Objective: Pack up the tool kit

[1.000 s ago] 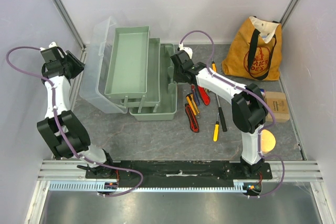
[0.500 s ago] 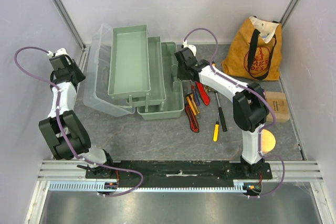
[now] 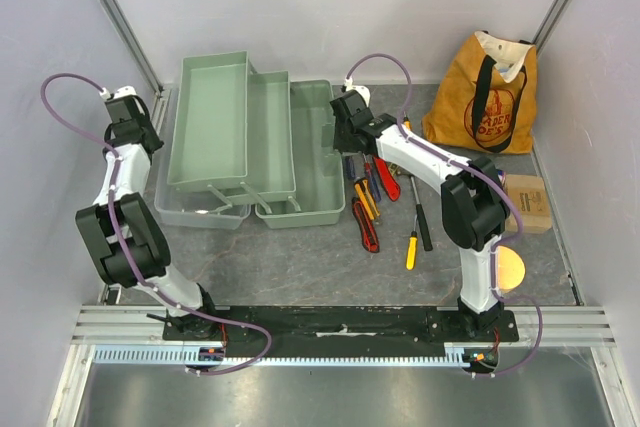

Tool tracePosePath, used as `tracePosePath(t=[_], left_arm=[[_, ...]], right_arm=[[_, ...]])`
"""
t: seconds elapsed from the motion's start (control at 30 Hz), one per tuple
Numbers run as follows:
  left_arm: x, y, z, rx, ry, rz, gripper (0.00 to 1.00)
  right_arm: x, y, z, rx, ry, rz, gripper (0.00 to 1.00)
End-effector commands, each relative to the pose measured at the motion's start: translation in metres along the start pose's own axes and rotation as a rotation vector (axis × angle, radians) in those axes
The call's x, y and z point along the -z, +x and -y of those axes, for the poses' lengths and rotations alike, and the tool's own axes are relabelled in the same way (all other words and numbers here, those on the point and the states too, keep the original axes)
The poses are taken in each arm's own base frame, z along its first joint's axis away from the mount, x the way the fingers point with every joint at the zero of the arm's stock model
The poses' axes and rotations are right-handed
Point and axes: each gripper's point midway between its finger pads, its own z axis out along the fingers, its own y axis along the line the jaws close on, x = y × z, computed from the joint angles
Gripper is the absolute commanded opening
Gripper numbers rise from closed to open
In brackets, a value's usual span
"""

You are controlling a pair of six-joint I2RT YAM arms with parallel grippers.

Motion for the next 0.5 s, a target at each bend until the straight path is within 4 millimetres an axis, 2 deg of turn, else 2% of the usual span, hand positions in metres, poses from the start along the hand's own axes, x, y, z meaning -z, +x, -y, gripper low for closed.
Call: tracePosePath(t=[0.0,0.1,0.33,0.47], left_arm=[[0.01,-0.028,-0.007,-0.024,-0.037,0.061,0.37],[0.021,-0.042,-0.01,-0.012,-0.048,0.096,0.37],[0.066,-0.093,-0.013,-0.014,-0.084,0.214,0.4],[0.097,-0.122,-0.002,-0.029,-0.071,0.281,0.42]], right_arm=[[-0.022,0.053,-0.001,0.004,-0.002,-0.154,0.08],[-0.022,0.053,-0.003,0.005,-0.009,-0.157,0.08],[-0.016,0.048,-0.013,0.011,-0.037,-0.146,0.09],[-0.009,0.045,-0.025,0.014,-0.063,-0.135,0.09]])
